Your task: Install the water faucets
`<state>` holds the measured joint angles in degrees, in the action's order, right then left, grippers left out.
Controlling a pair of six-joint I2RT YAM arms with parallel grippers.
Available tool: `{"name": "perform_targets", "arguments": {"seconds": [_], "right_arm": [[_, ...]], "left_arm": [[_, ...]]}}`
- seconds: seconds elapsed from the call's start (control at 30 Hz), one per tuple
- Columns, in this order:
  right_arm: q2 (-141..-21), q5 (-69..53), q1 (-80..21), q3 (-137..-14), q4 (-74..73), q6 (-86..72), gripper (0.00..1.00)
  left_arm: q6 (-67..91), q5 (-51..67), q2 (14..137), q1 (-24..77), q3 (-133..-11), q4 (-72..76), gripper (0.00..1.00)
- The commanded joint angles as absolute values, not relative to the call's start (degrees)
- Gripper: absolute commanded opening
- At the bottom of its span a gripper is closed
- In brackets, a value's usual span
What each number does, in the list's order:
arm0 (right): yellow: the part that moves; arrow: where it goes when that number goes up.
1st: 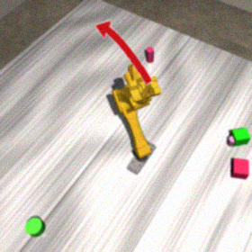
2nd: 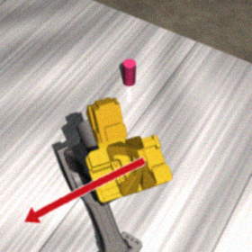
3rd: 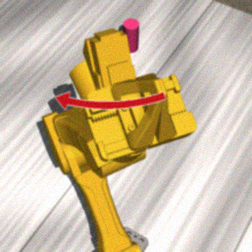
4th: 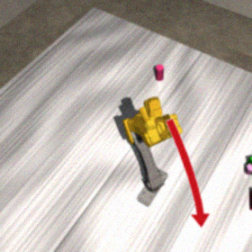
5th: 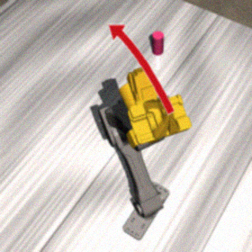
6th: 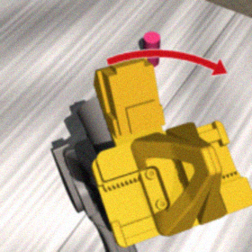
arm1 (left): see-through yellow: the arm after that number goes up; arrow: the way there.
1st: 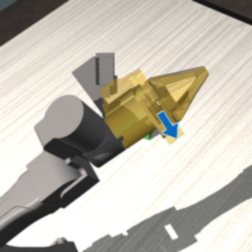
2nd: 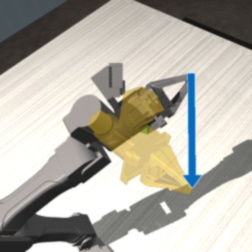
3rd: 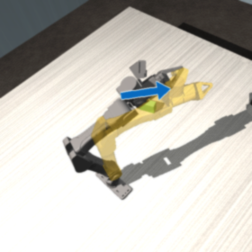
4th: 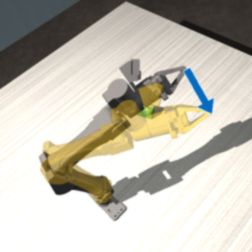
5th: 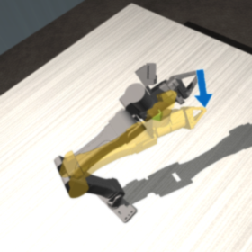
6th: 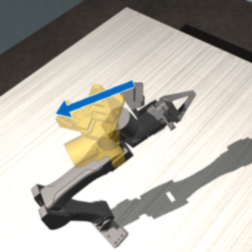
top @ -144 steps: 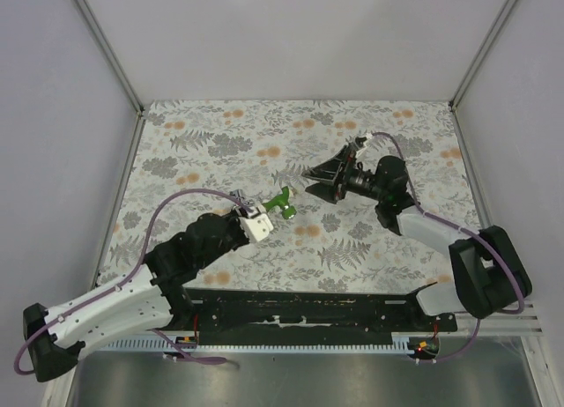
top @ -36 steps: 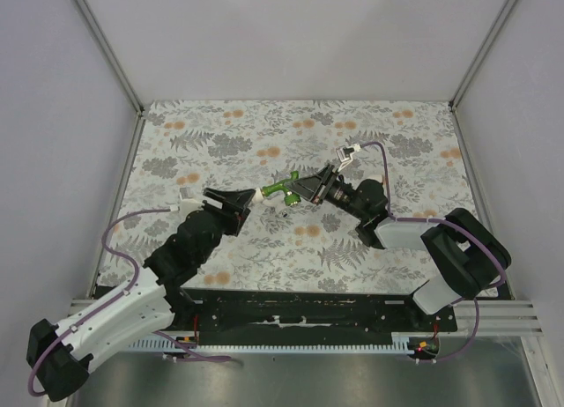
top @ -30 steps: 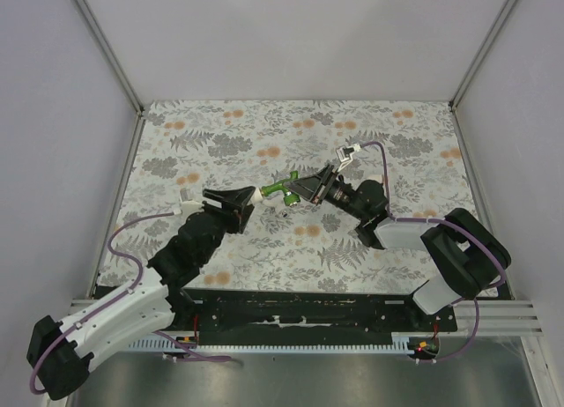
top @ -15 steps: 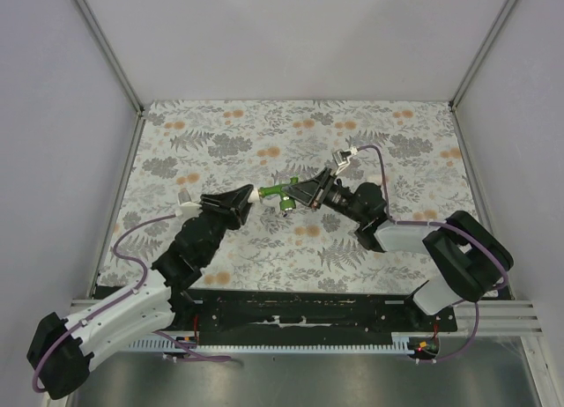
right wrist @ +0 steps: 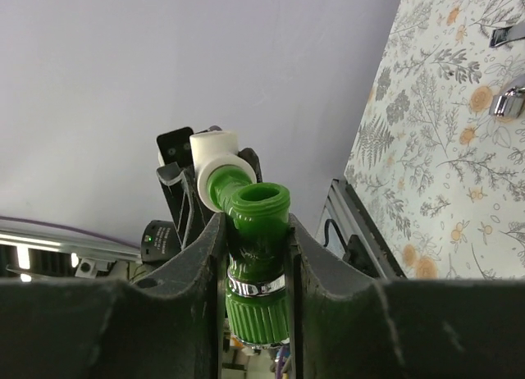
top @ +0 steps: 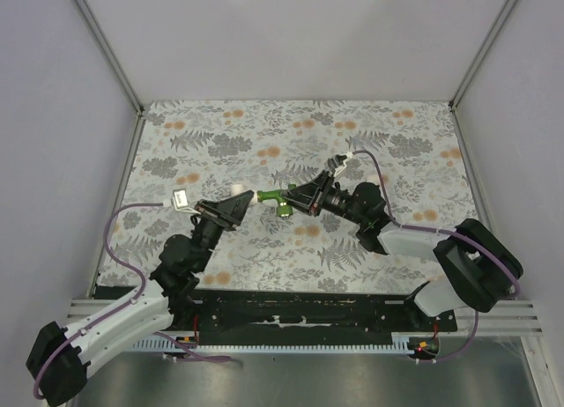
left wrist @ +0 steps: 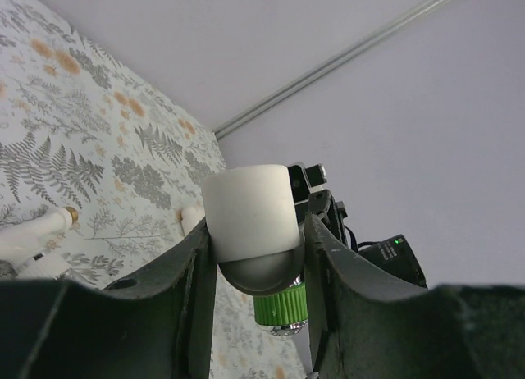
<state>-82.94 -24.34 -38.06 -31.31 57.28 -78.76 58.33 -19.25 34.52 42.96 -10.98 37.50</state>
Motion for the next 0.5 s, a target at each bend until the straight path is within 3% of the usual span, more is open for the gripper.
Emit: {"name": "perform_targets", "arguments": {"seconds": [0.0,0.27,0.3,0.47], "right_arm": [[-84.5,-19.7,-37.1,-30.4,63.3,-82.6,0.24],[-85.1,-18.5,-36.3,-29.8,67.0,-79.4,0.8],[-84.7,-19.0,-36.0,-29.7,66.7,-78.4,0.98],[-78.9,-20.5,-34.4,-30.1,56.1,-65.4,0.98]], "left_arm": [[43.9,-22.4,33.0,42.4,-10.5,44.6,0.02],[43.7,-24.3,33.8,42.4,-15.1,43.3,0.02],[42.1,-23.8,33.8,42.4,-16.8,41.9,0.02],[34.0,-21.9,34.5,42.4,-28.0,25.1,0.02]]}}
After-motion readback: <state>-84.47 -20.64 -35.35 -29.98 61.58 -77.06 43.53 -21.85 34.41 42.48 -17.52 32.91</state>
